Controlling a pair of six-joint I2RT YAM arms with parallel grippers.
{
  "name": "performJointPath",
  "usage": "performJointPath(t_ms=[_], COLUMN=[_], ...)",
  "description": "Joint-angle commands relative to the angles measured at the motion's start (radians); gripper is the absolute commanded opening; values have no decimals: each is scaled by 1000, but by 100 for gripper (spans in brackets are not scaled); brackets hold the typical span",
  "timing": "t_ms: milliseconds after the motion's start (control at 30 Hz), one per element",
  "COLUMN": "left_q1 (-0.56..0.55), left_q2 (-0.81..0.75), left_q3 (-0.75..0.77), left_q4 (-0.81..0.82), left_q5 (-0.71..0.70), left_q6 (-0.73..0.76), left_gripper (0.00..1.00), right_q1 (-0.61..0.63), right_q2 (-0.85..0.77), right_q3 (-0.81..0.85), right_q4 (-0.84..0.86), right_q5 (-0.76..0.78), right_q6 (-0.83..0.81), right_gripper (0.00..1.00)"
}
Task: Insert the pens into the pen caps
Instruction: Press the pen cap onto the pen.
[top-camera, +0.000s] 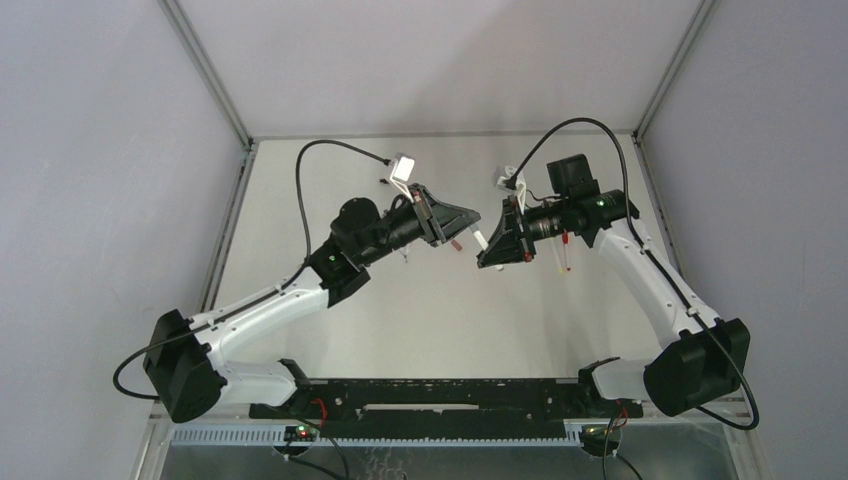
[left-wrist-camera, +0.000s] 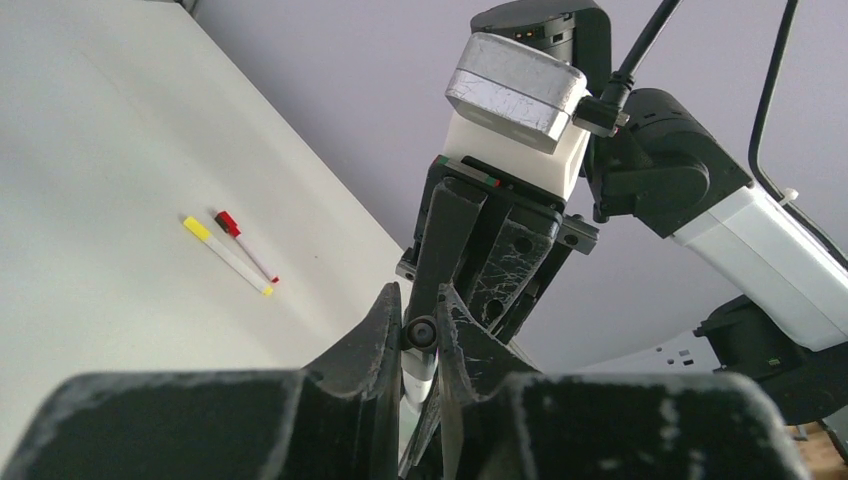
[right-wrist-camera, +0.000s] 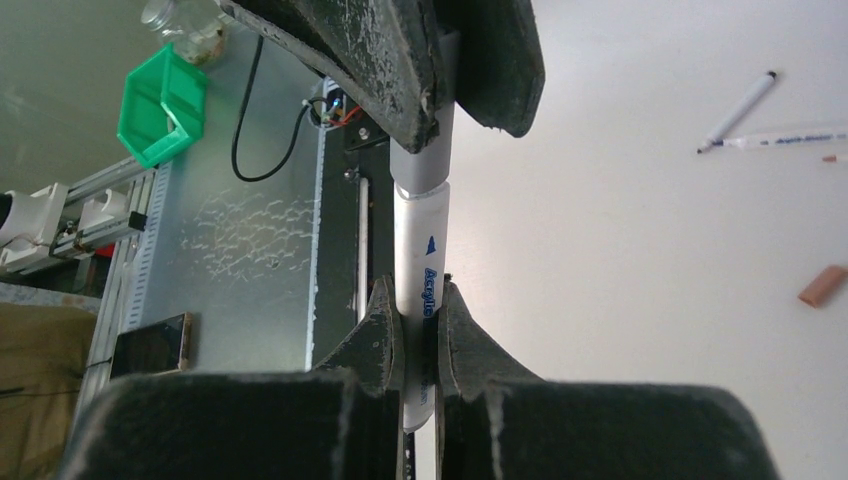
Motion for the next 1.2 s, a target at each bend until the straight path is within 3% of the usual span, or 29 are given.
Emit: performJointPath(t_ms=[0,267,333,433,467,567,633,867,1000,1167], left_q1=[-37,-81,-95,-119,-125,-139,-142,-89,-43,-25], left_q2=[34,80,90,105,111,114,106,21,-74,-174], left_q3=[-18,-100,-134,-166,-170,-194,-214,-209,-170,-135], left_q4=[-2,77,118,152,159,171,164,144,96,49], left_q5=[295,395,423,463,484,529,529,360,207,58], left_q6=[-76,-180,-218,-252,-262,-283,-287,-266,-219,-144], left_gripper=[0,0,0,0,0,0,0,0,11,57], right_q1=[8,30,9,-31,-31,-8,-17,10,12,11], right_q2=[13,64,75,102,102,93,88,71,61,63], right_q3=[150,262,272,226,218,308,315,280,197,97], right_q4=[68,163,246,511,542,275,265,140,75,-20], right_q5=[74,39,-13,-169,-168,10,71,30,6,-39], right_q6=[21,184,301,590,612,349,337,164,95,7], right_gripper=[0,0,0,0,0,0,0,0,0,0])
